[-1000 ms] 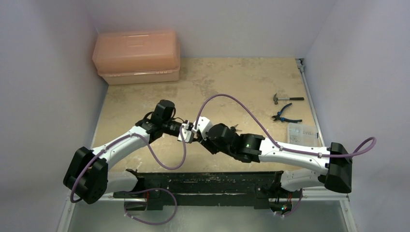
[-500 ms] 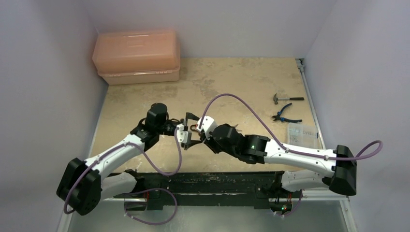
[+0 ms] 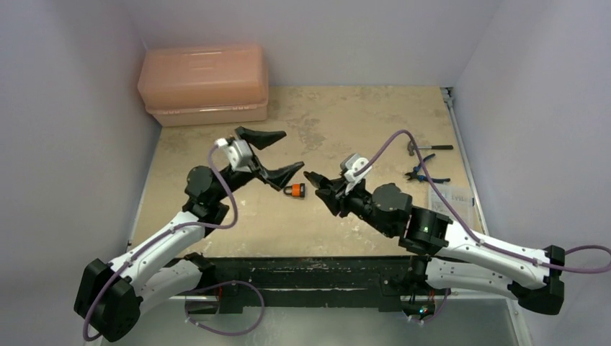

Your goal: Unlock with the key

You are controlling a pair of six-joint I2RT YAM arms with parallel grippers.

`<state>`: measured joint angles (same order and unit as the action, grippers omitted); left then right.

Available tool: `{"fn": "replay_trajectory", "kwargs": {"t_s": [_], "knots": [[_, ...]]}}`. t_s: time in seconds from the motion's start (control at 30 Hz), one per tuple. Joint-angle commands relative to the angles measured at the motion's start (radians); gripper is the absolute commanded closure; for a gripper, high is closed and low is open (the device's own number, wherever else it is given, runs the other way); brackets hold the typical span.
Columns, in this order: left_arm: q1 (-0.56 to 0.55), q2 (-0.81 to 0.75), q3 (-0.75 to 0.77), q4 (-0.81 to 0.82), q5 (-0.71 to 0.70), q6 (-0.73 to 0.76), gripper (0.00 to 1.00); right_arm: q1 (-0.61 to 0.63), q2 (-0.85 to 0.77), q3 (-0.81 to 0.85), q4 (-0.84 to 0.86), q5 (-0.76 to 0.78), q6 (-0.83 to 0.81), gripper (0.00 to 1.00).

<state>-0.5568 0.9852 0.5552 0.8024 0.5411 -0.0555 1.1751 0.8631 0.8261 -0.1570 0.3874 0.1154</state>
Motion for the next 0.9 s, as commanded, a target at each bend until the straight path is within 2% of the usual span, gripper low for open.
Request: {"fn": "replay_trajectory", "kwargs": {"t_s": [0.0, 0.07, 0.3, 0.43, 0.53, 0.63, 0.87], "knots": [[0.01, -0.045, 0.099, 0.089, -0.24, -0.537, 0.02, -0.046, -0.077, 0.038, 0.261, -0.048, 0.066, 1.0], [0.01, -0.046, 0.125, 0.086, -0.221, -0.624, 0.02, -0.066, -0.106, 0.043, 0.31, -0.082, 0.1, 1.0], [0.011, -0.031, 0.071, 0.412, -0.215, -0.927, 0.11, -0.098, -0.165, 0.068, 0.474, -0.194, 0.234, 1.0], [0.011, 0.049, 0.045, 0.68, -0.188, -1.093, 0.12, -0.098, -0.165, 0.086, 0.568, -0.27, 0.305, 1.0], [0.011, 0.128, 0.067, 0.854, -0.15, -1.195, 0.2, -0.098, -0.156, 0.102, 0.617, -0.302, 0.349, 1.0], [0.009, 0.18, 0.085, 0.946, -0.134, -1.242, 0.24, -0.098, -0.139, 0.108, 0.675, -0.321, 0.399, 1.0], [0.003, 0.201, 0.097, 0.976, -0.133, -1.24, 0.26, -0.098, -0.052, 0.127, 0.774, -0.324, 0.486, 1.0]]}}
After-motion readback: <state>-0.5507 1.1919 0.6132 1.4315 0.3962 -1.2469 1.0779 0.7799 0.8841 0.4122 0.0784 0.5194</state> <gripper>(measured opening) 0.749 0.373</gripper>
